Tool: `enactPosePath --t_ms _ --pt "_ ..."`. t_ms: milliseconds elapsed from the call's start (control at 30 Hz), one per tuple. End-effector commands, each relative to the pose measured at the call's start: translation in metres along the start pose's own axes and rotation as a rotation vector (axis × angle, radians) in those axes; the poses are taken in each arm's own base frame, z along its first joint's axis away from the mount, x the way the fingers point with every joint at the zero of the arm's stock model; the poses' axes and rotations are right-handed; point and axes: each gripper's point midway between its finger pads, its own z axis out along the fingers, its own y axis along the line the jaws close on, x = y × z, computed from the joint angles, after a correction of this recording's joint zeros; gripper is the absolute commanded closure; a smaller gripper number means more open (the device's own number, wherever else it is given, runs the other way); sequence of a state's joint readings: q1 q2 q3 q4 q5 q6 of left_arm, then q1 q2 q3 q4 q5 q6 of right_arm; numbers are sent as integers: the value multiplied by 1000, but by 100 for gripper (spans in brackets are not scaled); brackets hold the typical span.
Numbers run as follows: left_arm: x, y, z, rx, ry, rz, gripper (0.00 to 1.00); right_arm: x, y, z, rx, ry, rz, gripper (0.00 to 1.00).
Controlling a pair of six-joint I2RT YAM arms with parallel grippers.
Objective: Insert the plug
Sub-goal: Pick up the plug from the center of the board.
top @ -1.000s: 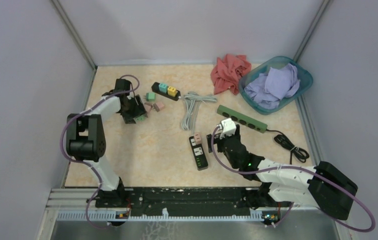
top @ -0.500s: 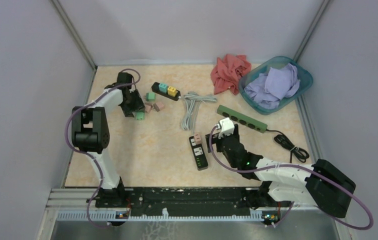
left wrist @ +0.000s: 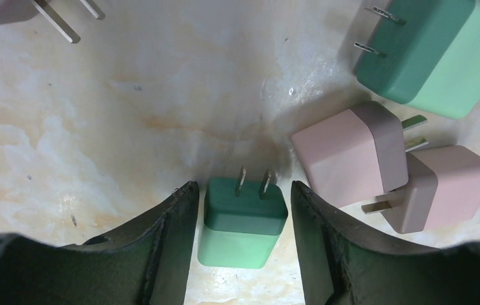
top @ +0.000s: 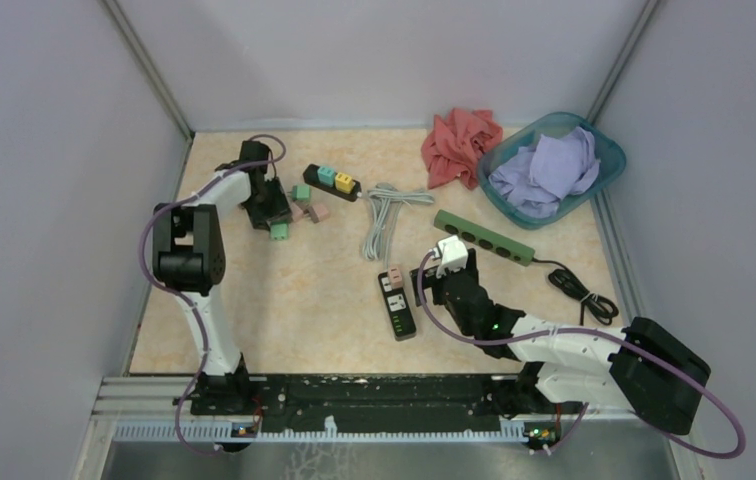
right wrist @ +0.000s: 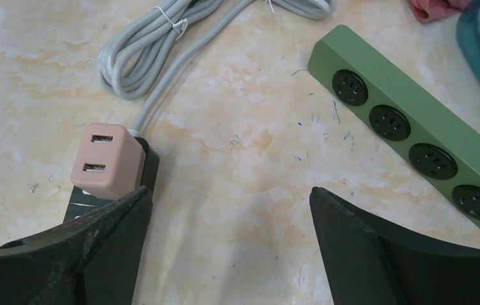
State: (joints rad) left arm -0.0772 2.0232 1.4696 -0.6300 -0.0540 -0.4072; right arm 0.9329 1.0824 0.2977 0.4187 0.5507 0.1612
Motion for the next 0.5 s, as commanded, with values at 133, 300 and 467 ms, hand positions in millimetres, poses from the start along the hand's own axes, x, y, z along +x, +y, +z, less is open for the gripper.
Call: enactPosePath --t_ms 133,300,467 --pt "22 -6 12 -6 49 35 42 -26 8 4 -20 -62 50 6" --pt "32 -12 9 -34 48 75 43 -26 6 3 -16 -68 47 6" --pt "37 -12 10 -52 48 88 42 -26 4 3 -6 -60 37 6"
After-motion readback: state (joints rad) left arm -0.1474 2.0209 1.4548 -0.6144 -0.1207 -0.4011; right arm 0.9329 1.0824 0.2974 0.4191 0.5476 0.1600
